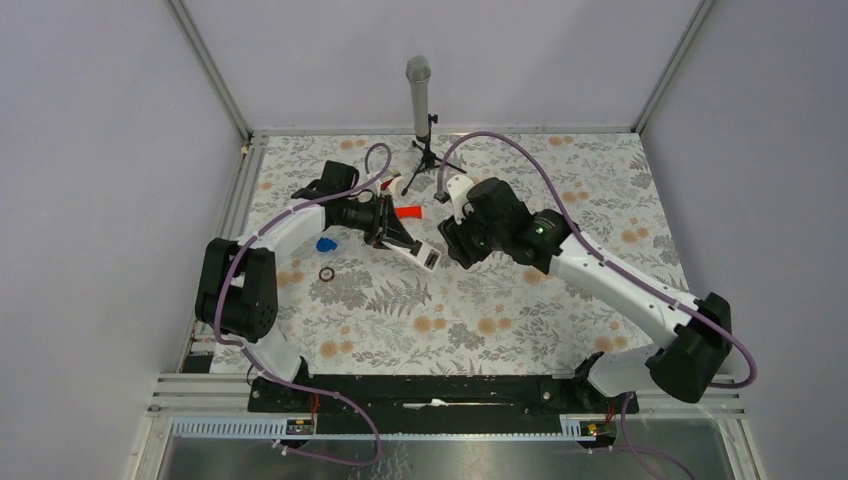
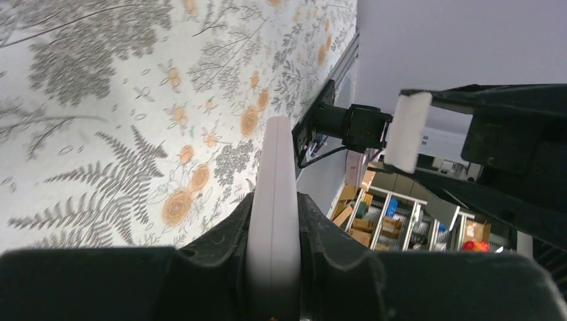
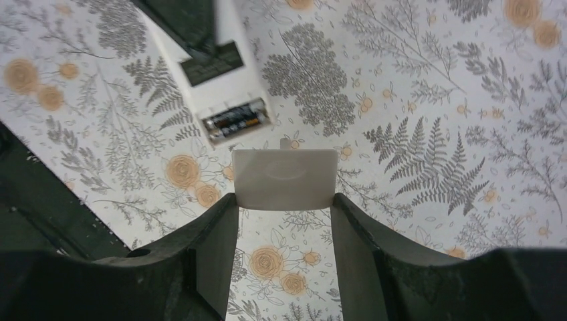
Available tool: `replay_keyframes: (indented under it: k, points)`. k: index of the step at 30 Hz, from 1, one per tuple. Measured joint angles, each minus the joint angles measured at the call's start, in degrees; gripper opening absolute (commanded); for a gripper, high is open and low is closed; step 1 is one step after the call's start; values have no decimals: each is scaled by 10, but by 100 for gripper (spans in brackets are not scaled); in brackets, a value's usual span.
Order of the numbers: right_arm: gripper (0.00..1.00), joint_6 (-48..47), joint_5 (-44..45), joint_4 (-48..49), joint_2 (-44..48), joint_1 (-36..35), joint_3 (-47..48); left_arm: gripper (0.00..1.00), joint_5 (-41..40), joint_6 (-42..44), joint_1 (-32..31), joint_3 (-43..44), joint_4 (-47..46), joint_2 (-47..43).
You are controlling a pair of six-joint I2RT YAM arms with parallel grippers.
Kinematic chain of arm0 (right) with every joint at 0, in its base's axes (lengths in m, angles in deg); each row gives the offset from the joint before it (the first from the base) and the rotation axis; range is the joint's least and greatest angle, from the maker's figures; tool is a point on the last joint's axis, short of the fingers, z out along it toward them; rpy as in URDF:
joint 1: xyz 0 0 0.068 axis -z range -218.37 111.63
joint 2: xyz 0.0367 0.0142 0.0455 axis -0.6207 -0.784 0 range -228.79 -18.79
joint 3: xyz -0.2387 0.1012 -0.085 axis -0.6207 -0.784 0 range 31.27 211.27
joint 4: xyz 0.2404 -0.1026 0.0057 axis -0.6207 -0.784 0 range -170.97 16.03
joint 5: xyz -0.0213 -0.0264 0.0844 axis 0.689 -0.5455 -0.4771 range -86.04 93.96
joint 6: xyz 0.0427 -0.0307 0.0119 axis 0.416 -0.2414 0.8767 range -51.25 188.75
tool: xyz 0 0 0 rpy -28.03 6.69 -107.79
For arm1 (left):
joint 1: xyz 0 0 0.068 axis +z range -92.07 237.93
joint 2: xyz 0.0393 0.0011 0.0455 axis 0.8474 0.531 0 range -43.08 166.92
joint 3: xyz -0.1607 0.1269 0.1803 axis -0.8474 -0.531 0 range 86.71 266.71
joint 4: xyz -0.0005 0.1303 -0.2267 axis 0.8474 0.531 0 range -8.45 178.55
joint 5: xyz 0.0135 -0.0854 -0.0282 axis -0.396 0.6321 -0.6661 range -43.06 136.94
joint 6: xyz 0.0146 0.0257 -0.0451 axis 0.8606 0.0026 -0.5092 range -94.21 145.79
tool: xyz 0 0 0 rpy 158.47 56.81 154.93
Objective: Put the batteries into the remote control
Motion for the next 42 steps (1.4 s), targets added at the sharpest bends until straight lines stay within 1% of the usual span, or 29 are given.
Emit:
replay_keyframes:
  k: [3,6,12,22,42]
  points:
    - [44,-21,-27,-2,31,-2,0,0,12,8,-20,23,0,12]
    - [44,-38,-43,-7,36,-13,0,0,22,10,-34,31,1,17]
    - [44,-66,-50,-24,23,-49,0,0,37,15,-43,31,8,17]
    - [44,-82,-43,-41,-11,-81,0,0,47,35,-45,31,34,17]
    - [44,-81,-28,-44,-30,-82,0,0,58,62,-48,22,46,-17]
